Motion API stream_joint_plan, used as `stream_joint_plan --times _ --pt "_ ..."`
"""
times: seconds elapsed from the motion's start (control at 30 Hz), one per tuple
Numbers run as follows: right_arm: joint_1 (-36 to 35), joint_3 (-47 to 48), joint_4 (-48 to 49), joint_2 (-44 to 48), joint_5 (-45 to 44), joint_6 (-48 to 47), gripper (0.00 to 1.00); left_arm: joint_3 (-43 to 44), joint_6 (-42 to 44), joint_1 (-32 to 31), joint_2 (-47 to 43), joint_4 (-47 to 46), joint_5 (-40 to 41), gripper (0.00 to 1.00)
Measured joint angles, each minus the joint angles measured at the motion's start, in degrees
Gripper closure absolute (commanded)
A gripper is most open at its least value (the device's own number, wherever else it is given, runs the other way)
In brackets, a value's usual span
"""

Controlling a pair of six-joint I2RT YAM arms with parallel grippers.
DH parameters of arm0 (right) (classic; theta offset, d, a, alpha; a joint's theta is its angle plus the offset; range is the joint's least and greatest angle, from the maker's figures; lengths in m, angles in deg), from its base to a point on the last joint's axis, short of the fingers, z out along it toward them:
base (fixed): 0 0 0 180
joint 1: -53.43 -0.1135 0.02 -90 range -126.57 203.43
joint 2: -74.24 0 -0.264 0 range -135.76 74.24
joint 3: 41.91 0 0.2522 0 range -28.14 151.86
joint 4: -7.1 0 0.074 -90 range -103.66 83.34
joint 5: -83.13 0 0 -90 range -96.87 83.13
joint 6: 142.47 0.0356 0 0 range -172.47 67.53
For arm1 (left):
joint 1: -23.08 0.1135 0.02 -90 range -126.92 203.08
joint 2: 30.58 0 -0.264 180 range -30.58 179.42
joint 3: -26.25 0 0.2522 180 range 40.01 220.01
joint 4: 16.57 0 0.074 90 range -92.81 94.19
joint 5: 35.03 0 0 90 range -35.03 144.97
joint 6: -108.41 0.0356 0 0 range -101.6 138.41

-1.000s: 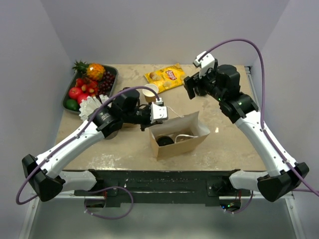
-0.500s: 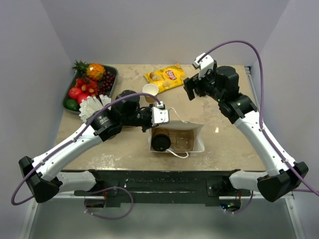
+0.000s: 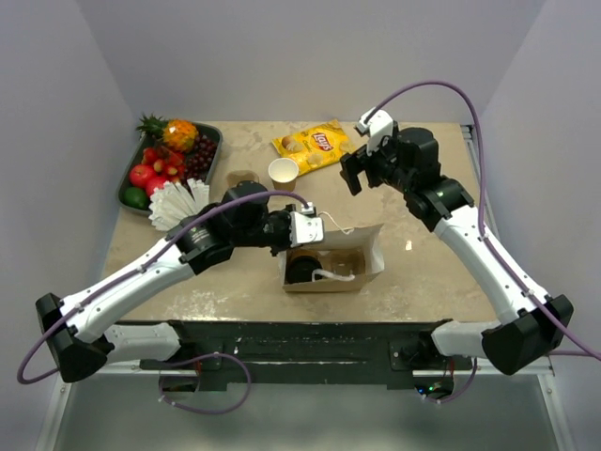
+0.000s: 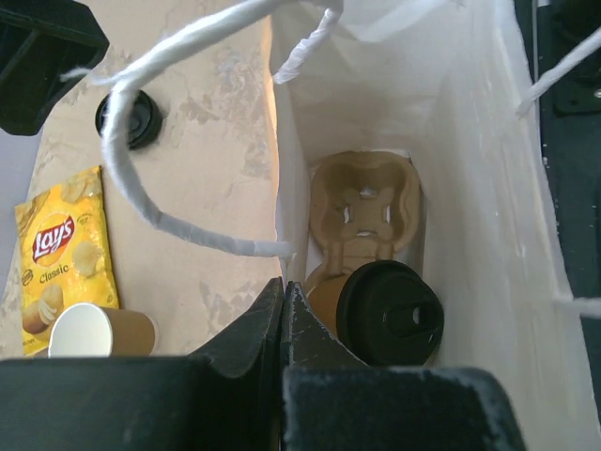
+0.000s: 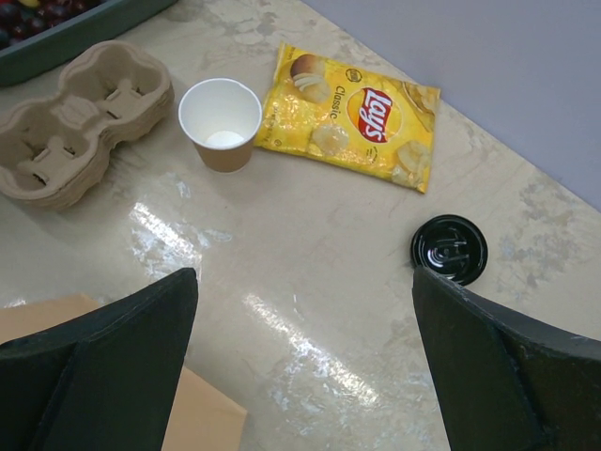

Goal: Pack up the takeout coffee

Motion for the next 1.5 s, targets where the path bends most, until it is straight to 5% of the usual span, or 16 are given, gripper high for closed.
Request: stream_joint_plan --times 0.17,0.27,0.3,0.4,0.87,1.23,1.5 --pt "0.15 0.33 0.02 -0.35 0.02 -0.04 0.01 2.34 -2.27 1.51 5.31 -1.49 2.16 0.97" --pt "0.28 1.22 -0.04 -0.35 -0.07 -0.02 0.01 4.31 -4.59 3.37 8.11 -1.68 2.36 0.75" --pt "0.35 1.57 -0.04 -0.35 -0.07 -0.02 0.01 4.92 -5.18 3.89 8.87 -1.64 2.38 0.62" --pt "0.63 2.25 -0.02 -0.33 -0.09 0.02 0.01 6.95 -8.2 6.08 11.41 -1.05 2.45 0.45" --pt "1.03 4.61 -4.7 4.04 10.8 -7.78 0.01 10.54 -15.06 9.81 12.72 -0.59 0.17 0.21" --pt "1.05 13.11 -4.52 -0.04 10.91 -3.8 0.01 32.11 -18.21 25.38 15.43 8.94 -4.33 0.17" --pt "1.05 13.44 -4.17 -2.6 10.4 0.44 0.01 33.59 -14.78 42.58 19.45 24.35 2.51 0.31"
